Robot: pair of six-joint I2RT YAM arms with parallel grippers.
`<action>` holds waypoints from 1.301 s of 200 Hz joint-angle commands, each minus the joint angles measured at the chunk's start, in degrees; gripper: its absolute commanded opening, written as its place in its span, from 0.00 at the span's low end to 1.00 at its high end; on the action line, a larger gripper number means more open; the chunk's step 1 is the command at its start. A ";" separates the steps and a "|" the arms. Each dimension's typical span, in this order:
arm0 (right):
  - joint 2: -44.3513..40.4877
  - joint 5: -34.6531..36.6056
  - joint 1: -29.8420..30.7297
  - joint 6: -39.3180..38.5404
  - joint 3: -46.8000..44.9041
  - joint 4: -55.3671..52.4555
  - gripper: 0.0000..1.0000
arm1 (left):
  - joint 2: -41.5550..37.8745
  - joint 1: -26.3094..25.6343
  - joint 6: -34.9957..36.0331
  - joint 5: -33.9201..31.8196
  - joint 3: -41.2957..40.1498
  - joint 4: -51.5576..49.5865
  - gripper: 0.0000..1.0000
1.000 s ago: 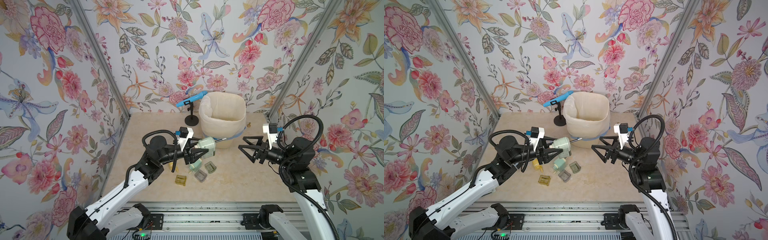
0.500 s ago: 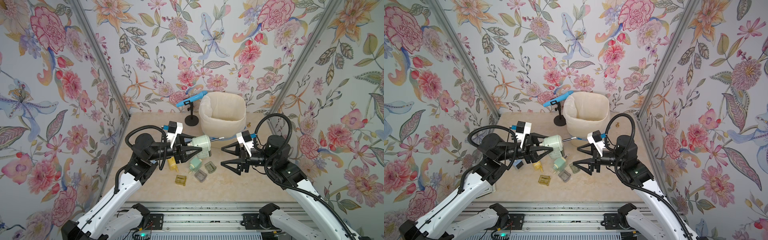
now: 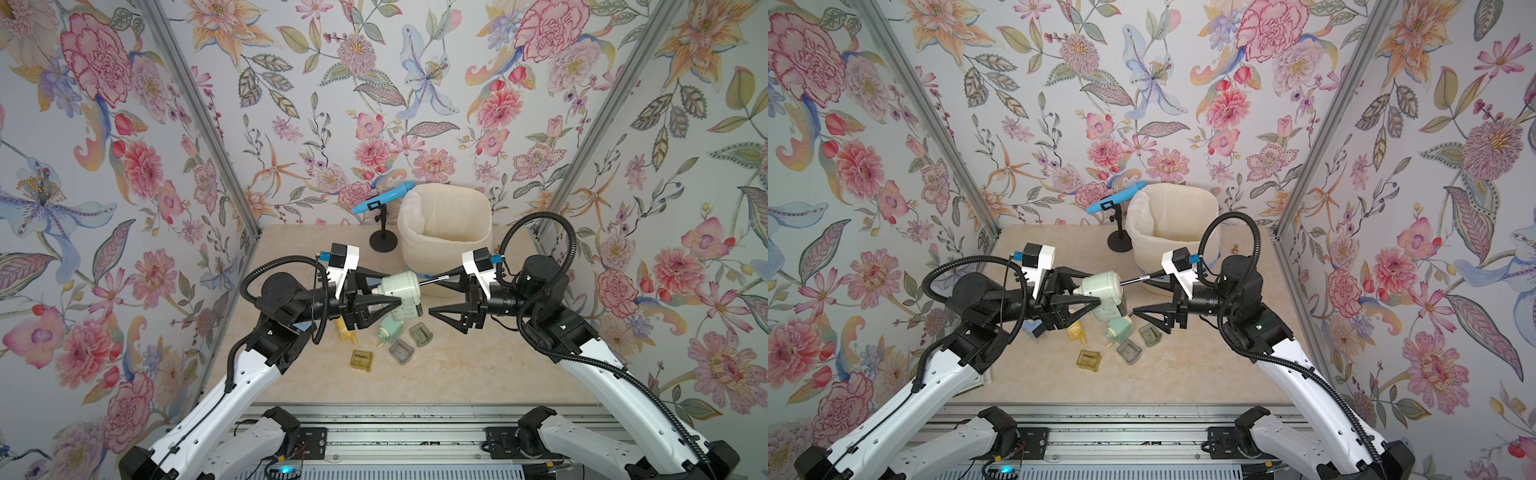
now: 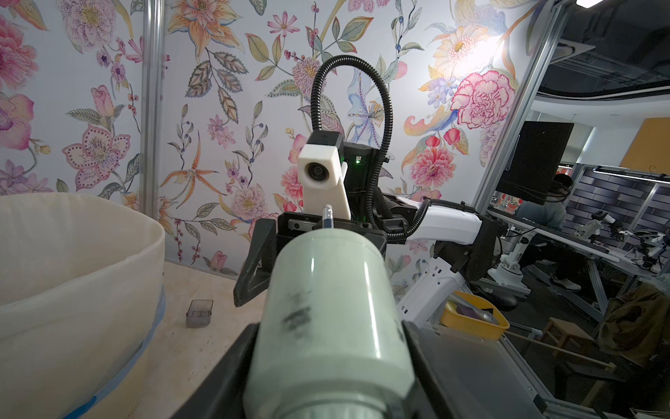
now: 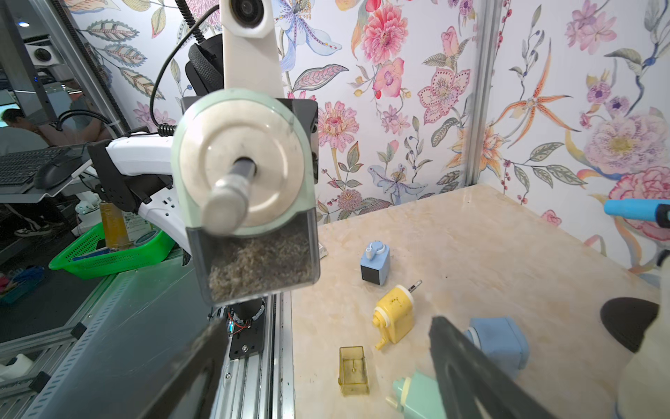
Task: Take out the pencil sharpener tray and clean the shavings
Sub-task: Open the container of the pencil sharpener.
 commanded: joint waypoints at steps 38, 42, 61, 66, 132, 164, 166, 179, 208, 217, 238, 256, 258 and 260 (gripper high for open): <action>2.68 -5.71 2.91 0.76 4.23 1.19 0.92 | -1.36 0.53 0.10 -0.10 -0.15 1.61 0.23; 2.67 -5.96 3.08 0.76 4.30 1.23 0.92 | -1.33 0.53 0.18 -0.11 -0.19 1.55 0.23; 2.53 -6.49 3.67 0.55 4.97 1.10 0.92 | -1.02 0.51 -0.30 0.05 -0.23 1.89 0.23; 2.61 -6.70 3.67 0.32 5.26 0.77 0.92 | -0.95 0.48 -0.48 0.22 -0.23 2.08 0.23; 6.26 -10.99 4.02 -0.47 7.98 -1.99 0.92 | -1.10 0.55 -3.03 1.09 -1.20 5.29 0.22; 8.04 -10.86 4.02 -1.61 9.13 -3.46 0.91 | -1.01 0.51 -3.18 1.20 -1.12 5.48 0.22; 8.11 -10.86 4.02 -1.61 9.18 -3.47 0.91 | -0.98 0.48 -3.21 1.20 -1.11 5.48 0.22; 8.71 -11.58 4.02 -1.63 10.04 -3.77 0.89 | -0.89 0.52 -3.23 1.37 -1.11 5.49 0.22; 9.55 -13.20 4.18 -1.61 11.57 -4.84 0.86 | -0.99 0.51 -3.26 1.29 -1.59 5.39 0.22; 9.57 -13.62 4.20 -1.61 11.89 -5.17 0.84 | -0.97 0.53 -3.23 1.32 -1.80 5.47 0.22; 9.79 -14.70 4.20 -1.59 12.72 -6.42 0.81 | -0.98 0.53 -3.23 1.32 -2.08 5.64 0.22; 10.18 -15.25 4.22 -1.61 13.27 -7.86 0.80 | -0.89 0.49 -3.07 1.29 -1.92 5.70 0.22; 10.25 -15.26 4.20 -1.61 13.27 -8.00 0.80 | -0.88 0.52 -3.06 1.29 -1.91 5.71 0.22; 10.27 -15.26 4.26 -1.61 13.24 -8.07 0.80 | -0.91 0.48 -3.05 1.29 -1.86 5.71 0.22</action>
